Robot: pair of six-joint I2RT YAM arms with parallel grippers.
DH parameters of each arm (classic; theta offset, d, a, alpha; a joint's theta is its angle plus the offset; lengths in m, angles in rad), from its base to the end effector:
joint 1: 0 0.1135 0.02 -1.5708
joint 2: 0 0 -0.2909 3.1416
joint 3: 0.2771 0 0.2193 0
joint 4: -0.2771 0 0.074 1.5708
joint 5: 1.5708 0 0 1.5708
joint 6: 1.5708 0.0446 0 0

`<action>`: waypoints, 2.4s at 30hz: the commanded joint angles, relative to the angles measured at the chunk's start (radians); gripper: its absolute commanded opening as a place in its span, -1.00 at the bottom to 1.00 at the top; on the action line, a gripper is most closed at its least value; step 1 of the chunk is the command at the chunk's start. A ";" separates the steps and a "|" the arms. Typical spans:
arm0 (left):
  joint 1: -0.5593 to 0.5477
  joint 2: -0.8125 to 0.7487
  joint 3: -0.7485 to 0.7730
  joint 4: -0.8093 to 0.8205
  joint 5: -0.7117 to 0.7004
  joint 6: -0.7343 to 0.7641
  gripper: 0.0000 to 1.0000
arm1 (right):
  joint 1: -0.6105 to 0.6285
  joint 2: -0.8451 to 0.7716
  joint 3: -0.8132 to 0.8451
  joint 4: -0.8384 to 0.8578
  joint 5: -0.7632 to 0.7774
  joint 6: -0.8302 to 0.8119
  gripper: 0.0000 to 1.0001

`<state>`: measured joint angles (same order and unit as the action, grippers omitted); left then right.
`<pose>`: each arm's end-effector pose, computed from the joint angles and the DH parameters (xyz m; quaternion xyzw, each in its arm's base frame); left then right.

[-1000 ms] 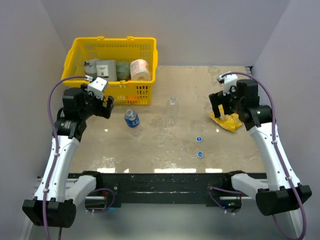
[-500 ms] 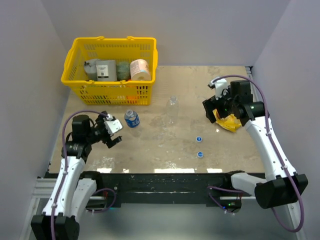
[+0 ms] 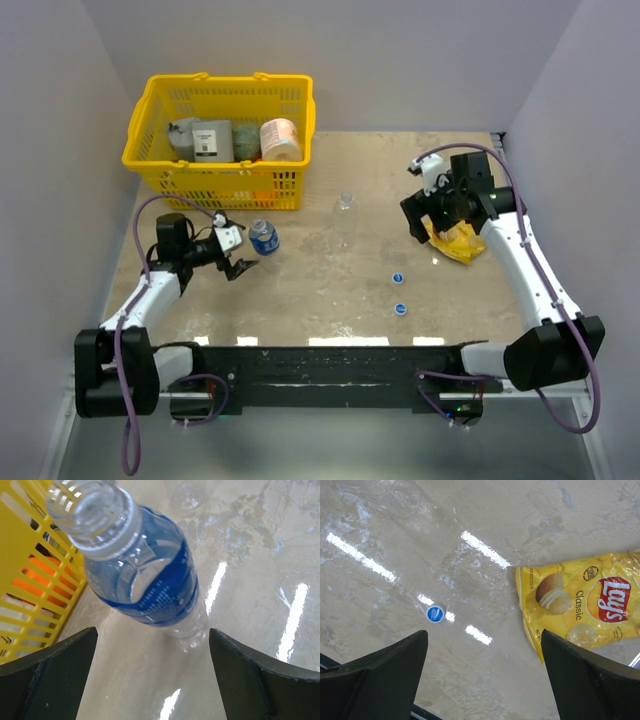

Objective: Screw on the bottle caps

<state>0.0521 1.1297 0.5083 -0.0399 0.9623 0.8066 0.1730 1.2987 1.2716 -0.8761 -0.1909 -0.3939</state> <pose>0.1824 -0.0271 0.2414 0.4823 0.6655 -0.2159 0.5271 0.2224 0.0474 0.3555 -0.2930 0.8942 0.0535 0.3341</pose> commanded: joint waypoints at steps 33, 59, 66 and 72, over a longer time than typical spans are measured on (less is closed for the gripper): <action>-0.017 0.328 -0.051 0.670 0.122 -0.362 0.99 | 0.002 0.079 0.213 -0.225 0.177 -0.123 0.98; -0.021 0.361 0.110 0.371 0.199 -0.219 0.82 | 0.002 0.111 0.152 -0.172 0.120 -0.123 0.98; -0.031 0.378 0.159 0.304 0.208 -0.182 0.72 | 0.002 0.091 0.115 -0.153 0.107 -0.131 0.98; -0.028 0.426 0.236 0.111 0.269 -0.043 0.16 | 0.002 0.102 0.127 -0.146 0.097 -0.128 0.98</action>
<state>0.0273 1.5360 0.6823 0.2016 1.1587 0.6464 0.1730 1.4261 1.3869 -1.0489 -0.0711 -0.5106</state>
